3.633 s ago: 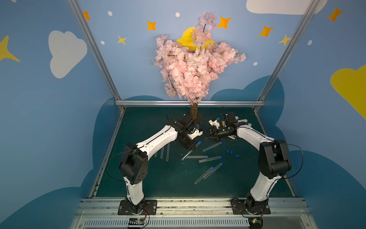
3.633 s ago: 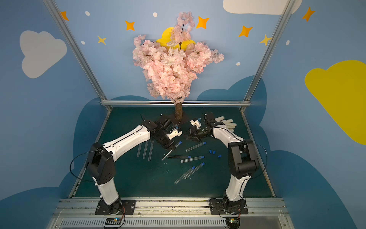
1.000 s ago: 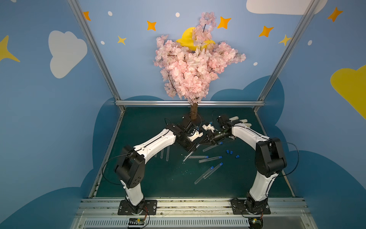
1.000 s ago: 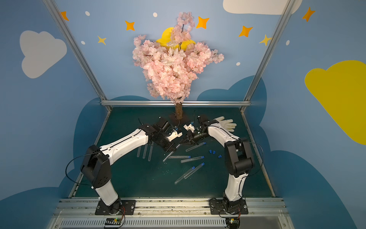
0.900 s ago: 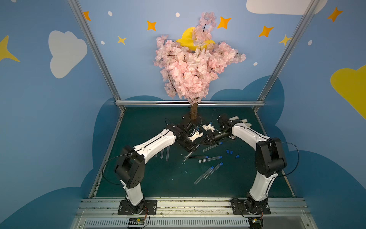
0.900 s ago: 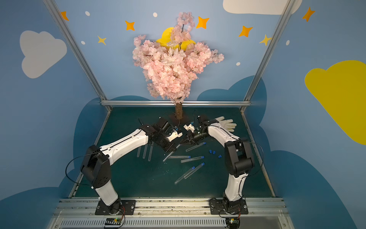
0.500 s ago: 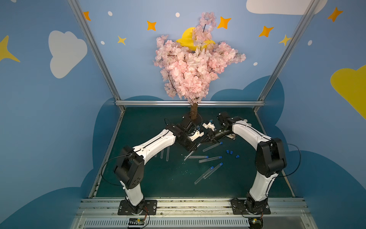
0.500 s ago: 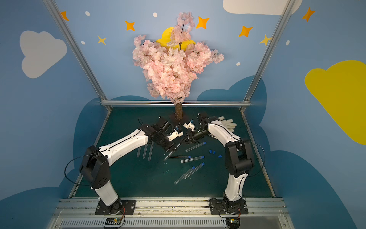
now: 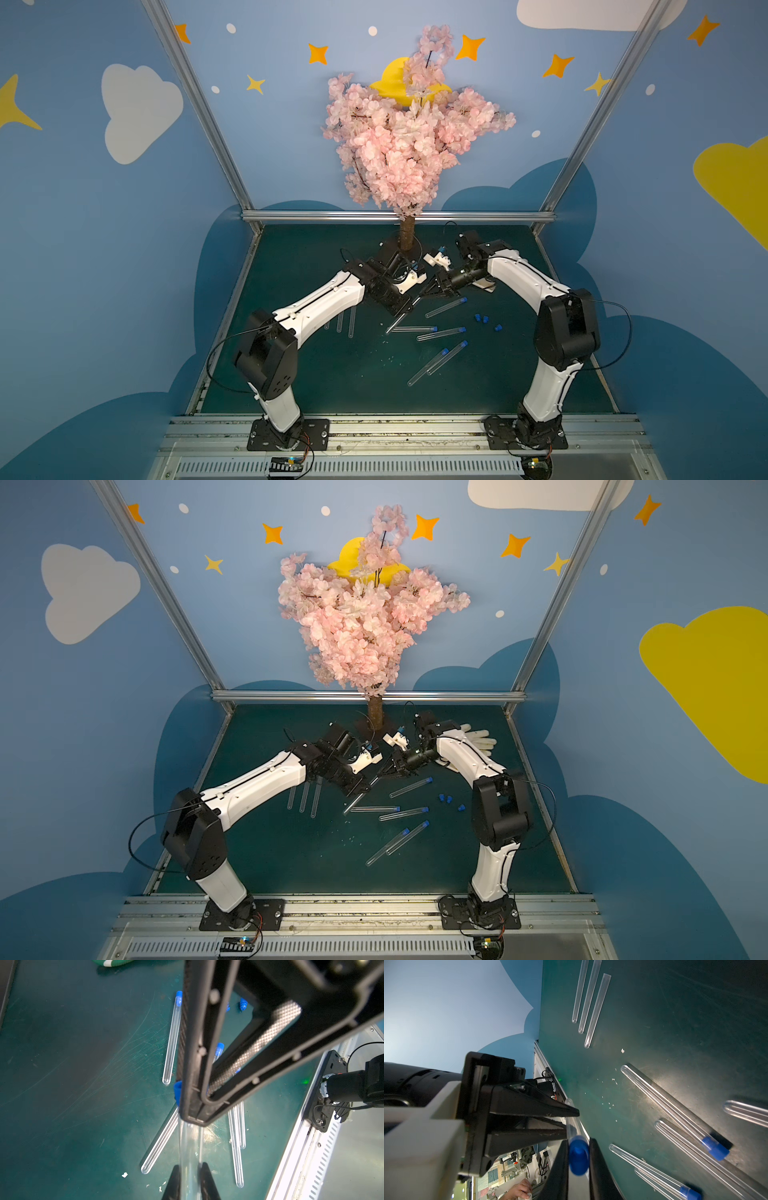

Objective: Remove stoppers from test tubes
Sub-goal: Open the stopper on the test tube.

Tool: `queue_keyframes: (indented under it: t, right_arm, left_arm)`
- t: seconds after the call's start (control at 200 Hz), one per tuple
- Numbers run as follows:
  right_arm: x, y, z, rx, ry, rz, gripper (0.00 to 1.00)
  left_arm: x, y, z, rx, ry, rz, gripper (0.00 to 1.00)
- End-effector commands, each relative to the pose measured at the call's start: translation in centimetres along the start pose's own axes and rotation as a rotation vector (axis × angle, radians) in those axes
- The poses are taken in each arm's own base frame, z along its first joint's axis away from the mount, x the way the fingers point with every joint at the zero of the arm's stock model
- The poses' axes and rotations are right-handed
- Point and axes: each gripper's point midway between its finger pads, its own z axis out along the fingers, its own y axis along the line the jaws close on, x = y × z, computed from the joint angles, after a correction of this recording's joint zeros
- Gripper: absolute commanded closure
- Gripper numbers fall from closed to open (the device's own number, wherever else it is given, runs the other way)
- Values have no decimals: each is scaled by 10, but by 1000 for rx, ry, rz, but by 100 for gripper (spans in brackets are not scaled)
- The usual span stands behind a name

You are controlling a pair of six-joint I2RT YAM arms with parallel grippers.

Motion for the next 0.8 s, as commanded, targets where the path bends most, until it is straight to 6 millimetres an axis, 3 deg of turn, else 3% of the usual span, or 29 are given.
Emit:
queue_keyframes:
  t: [0.0, 0.4, 0.791]
  right_arm:
    - [-10, 0, -14, -3, -43, -10, 92]
    - [-16, 9, -21, -56, -76, -25, 91]
    - [-13, -12, -24, 26, -71, 8, 91]
  left_arm:
    - [51, 15, 1, -51, 186, -82, 94]
    - [56, 15, 3, -47, 202, -76, 94]
    - [58, 15, 2, -46, 206, -78, 94]
